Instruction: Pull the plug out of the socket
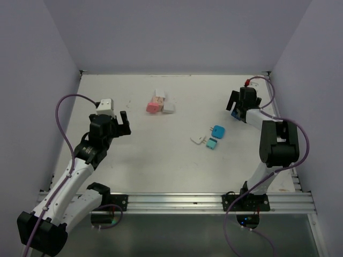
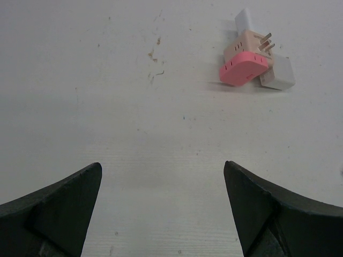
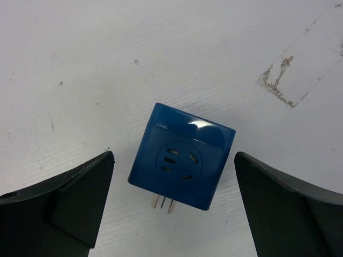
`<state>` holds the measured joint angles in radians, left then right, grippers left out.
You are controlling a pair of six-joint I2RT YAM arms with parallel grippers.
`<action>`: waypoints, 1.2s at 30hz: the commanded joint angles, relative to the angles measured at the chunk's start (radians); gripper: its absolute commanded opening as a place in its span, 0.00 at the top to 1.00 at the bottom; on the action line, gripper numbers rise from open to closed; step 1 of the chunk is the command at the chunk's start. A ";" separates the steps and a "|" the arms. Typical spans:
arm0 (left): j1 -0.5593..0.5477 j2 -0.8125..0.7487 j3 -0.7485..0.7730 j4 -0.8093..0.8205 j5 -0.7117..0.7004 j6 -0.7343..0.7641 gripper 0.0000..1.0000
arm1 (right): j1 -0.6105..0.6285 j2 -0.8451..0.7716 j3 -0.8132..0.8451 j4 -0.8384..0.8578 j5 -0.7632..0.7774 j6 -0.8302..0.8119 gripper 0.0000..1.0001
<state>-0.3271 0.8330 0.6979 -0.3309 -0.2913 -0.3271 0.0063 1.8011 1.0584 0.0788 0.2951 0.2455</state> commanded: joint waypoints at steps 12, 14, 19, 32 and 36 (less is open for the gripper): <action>0.010 0.086 0.012 0.035 0.112 0.002 0.00 | 0.063 -0.544 -0.133 -0.163 -0.137 0.054 0.01; 0.010 0.136 0.031 0.047 0.161 -0.013 0.01 | 0.080 -0.624 -0.210 -0.165 -0.191 0.066 0.01; 0.010 0.287 0.178 0.039 0.244 -0.108 0.00 | 0.193 -0.874 -0.391 -0.156 -0.143 0.064 0.01; 0.091 0.830 0.560 0.187 0.504 -0.254 0.01 | 0.202 -1.152 -0.623 -0.085 -0.330 0.103 0.01; 0.138 0.952 0.618 0.260 0.607 -0.273 0.00 | 0.201 -1.157 -0.656 -0.028 -0.359 0.094 0.01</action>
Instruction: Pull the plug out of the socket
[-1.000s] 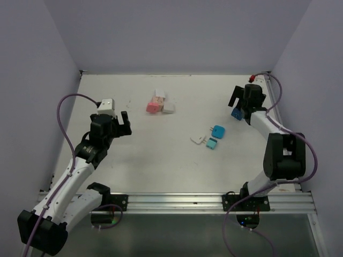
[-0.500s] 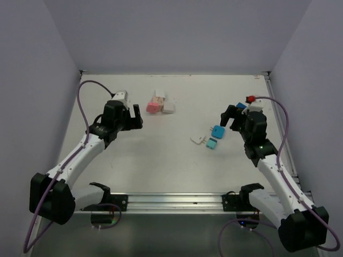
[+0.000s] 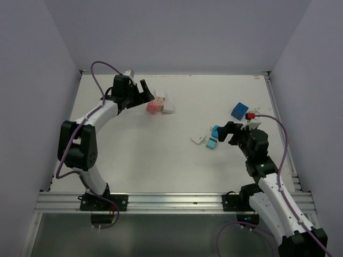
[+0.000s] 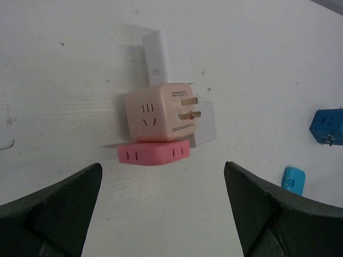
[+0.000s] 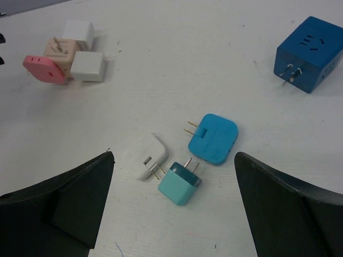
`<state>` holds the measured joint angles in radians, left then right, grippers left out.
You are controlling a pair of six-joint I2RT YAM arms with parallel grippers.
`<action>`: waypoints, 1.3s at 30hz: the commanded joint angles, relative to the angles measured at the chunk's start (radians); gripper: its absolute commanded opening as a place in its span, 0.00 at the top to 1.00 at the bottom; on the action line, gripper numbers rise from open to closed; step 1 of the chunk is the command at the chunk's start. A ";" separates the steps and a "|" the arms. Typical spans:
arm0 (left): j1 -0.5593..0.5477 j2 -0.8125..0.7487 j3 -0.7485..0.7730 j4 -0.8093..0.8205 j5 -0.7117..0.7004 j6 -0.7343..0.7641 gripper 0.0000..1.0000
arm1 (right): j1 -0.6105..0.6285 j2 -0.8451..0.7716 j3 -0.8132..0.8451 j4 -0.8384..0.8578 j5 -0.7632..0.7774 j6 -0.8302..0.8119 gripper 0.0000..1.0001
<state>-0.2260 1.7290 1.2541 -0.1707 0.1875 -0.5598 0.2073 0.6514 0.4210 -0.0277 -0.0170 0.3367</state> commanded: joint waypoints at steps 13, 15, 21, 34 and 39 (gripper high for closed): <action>0.120 0.339 0.156 0.270 0.326 -0.048 0.02 | 0.001 0.028 -0.039 0.103 -0.074 -0.011 0.01; 0.120 0.354 0.157 0.298 0.334 -0.063 0.03 | 0.001 0.027 -0.039 0.098 -0.072 -0.015 0.01; 0.131 0.431 0.163 0.358 0.377 -0.117 0.04 | 0.001 0.030 -0.037 0.097 -0.070 -0.018 0.01; 0.132 0.463 0.105 0.474 0.438 -0.176 0.11 | 0.001 0.031 -0.039 0.095 -0.067 -0.019 0.01; 0.132 0.463 0.070 0.553 0.475 -0.232 0.20 | 0.001 0.034 -0.037 0.095 -0.064 -0.021 0.01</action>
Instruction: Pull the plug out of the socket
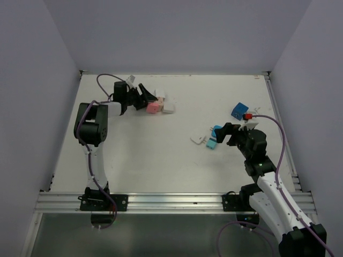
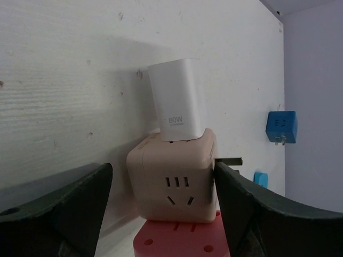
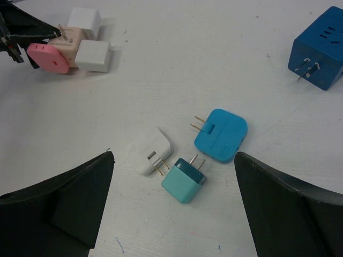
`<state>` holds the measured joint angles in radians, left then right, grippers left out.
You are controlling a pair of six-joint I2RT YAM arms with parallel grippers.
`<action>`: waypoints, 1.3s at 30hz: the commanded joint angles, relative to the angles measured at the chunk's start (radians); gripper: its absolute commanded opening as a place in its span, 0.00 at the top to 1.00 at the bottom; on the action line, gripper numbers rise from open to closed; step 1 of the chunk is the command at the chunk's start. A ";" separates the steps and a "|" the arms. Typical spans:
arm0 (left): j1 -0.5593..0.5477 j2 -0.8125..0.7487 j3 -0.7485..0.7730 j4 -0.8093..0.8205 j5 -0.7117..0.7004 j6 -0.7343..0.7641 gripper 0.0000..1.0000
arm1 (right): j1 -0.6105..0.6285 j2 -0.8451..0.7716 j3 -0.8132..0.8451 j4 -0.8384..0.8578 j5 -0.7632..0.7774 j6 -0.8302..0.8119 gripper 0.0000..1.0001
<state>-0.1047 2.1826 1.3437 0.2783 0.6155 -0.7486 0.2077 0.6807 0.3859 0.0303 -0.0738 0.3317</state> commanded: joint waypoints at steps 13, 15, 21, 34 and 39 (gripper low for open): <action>0.013 -0.119 -0.158 0.263 0.098 -0.127 0.52 | 0.002 0.045 0.001 0.082 -0.121 -0.016 0.01; 0.013 -0.153 -0.202 0.288 0.109 -0.153 0.54 | 0.009 0.065 0.001 0.089 -0.148 -0.014 0.01; 0.011 -0.315 -0.333 0.328 0.101 -0.183 0.64 | 0.073 0.141 0.018 0.106 -0.213 -0.033 0.01; -0.067 -0.760 -0.621 0.138 -0.126 -0.028 0.78 | 0.340 0.276 0.175 0.042 -0.130 0.000 0.02; -0.124 -0.885 -0.721 0.139 -0.154 0.003 0.78 | 0.449 0.348 0.229 0.071 -0.119 0.067 0.03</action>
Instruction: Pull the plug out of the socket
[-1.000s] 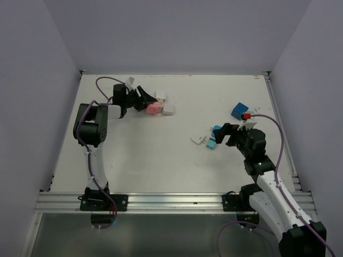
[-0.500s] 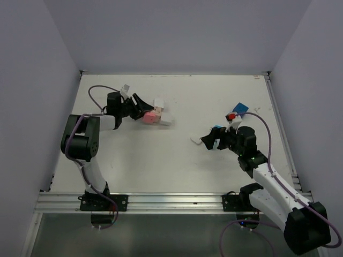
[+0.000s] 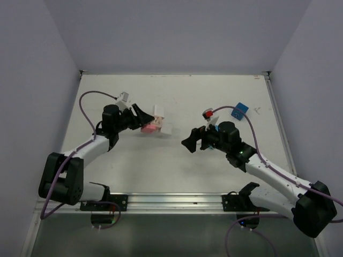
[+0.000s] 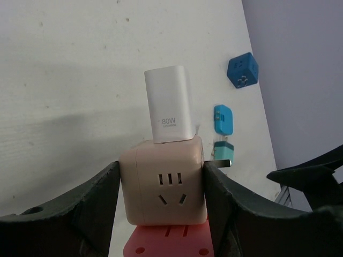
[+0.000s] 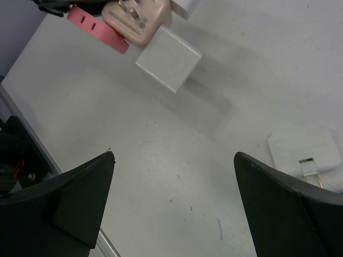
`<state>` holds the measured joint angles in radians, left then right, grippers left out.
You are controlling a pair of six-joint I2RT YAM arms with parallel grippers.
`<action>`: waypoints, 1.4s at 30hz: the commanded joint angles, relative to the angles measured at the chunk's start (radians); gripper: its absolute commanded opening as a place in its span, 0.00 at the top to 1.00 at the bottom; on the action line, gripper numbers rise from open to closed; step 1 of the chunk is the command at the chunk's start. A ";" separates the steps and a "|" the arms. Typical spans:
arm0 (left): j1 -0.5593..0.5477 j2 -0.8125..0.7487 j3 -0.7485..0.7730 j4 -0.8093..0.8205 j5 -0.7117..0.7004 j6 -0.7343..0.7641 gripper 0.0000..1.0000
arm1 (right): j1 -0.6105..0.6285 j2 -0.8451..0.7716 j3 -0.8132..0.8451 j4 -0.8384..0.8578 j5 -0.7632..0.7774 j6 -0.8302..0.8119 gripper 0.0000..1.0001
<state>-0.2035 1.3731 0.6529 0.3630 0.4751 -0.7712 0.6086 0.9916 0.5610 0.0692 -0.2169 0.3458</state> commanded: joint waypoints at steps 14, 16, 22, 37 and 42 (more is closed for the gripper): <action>-0.112 -0.330 -0.206 0.042 -0.217 -0.025 0.89 | 0.430 0.275 0.292 -0.026 0.436 0.280 0.04; -0.114 -0.347 -0.226 0.068 -0.210 -0.045 0.89 | 0.451 0.307 0.306 -0.017 0.485 0.301 0.04; -0.116 -0.403 -0.254 0.060 -0.153 -0.031 0.89 | 0.447 0.282 0.243 0.015 0.504 0.325 0.05; -0.114 -0.463 -0.251 0.064 0.031 0.122 0.91 | 0.169 0.133 0.164 0.037 0.117 0.287 0.05; -0.116 -0.480 -0.222 0.025 0.033 0.180 0.91 | 0.168 0.209 0.290 -0.054 0.188 0.406 0.02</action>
<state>-0.3149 0.9363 0.3626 0.2790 0.4603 -0.6369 0.7784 1.1679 0.7528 0.0593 -0.0483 0.6674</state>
